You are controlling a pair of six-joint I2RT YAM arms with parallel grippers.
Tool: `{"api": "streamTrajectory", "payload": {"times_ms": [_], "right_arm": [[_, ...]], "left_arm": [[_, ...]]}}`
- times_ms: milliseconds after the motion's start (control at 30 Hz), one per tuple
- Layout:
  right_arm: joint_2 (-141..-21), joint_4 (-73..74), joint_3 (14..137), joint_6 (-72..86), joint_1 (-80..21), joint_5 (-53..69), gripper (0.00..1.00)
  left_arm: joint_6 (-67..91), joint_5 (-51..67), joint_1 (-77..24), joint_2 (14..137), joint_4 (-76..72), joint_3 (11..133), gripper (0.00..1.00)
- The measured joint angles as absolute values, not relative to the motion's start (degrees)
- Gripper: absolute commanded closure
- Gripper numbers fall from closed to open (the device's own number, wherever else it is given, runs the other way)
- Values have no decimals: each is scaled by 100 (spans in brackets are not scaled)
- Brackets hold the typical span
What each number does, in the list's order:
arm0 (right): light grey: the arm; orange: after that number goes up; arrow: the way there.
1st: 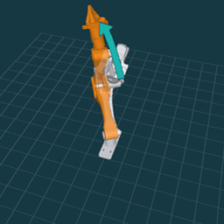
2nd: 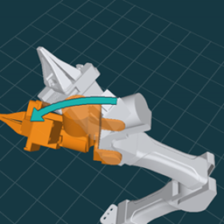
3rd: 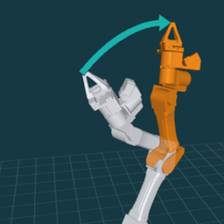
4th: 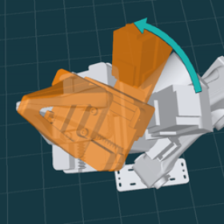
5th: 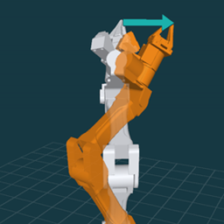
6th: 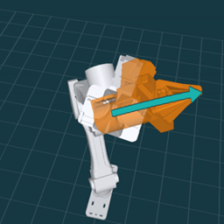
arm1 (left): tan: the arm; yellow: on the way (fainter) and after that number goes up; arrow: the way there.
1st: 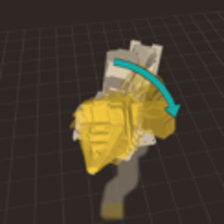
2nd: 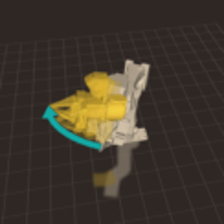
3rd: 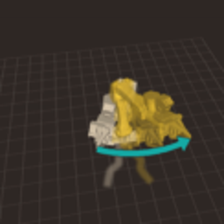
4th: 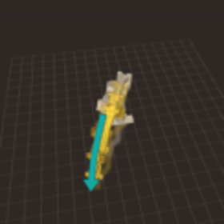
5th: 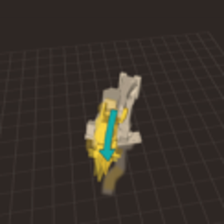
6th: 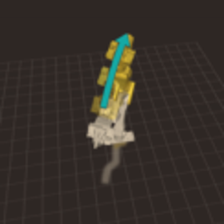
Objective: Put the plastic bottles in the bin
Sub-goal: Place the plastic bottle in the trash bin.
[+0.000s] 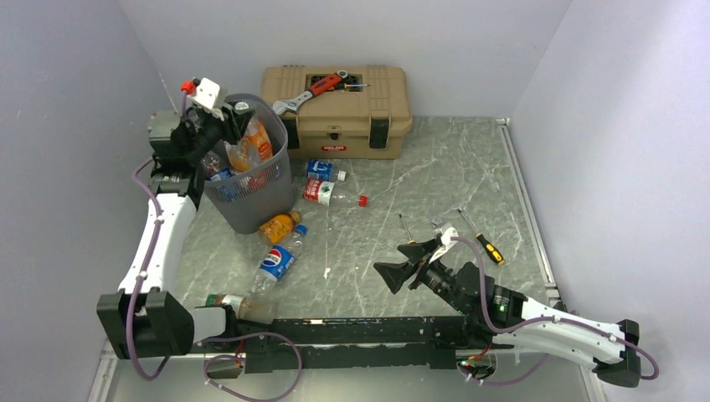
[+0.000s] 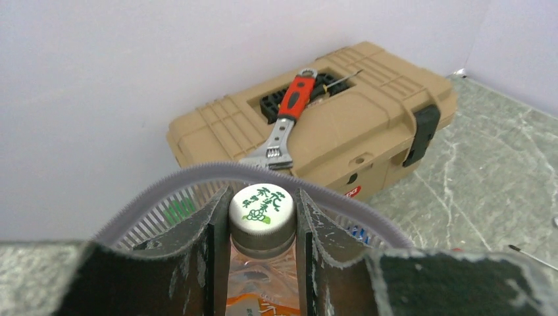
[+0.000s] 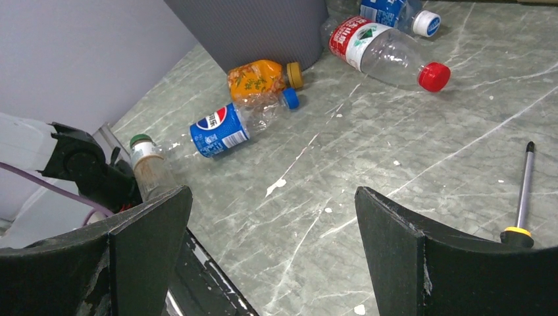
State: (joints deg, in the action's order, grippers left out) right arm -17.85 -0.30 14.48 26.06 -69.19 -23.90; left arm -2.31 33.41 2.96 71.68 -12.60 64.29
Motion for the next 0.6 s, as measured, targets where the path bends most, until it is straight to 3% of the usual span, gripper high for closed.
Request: {"api": "streamTrajectory", "payload": {"times_ms": [200, 600], "right_arm": [[-1946, -132, 1446, 2598, -6919, -2344, 1], [-2012, -141, 1446, 2596, -6919, -2296, 1]], "left_arm": [[75, 3190, 248, 6726, -475, 6801, 100], [1372, 705, 62, 6855, 1643, 6963, 100]]}}
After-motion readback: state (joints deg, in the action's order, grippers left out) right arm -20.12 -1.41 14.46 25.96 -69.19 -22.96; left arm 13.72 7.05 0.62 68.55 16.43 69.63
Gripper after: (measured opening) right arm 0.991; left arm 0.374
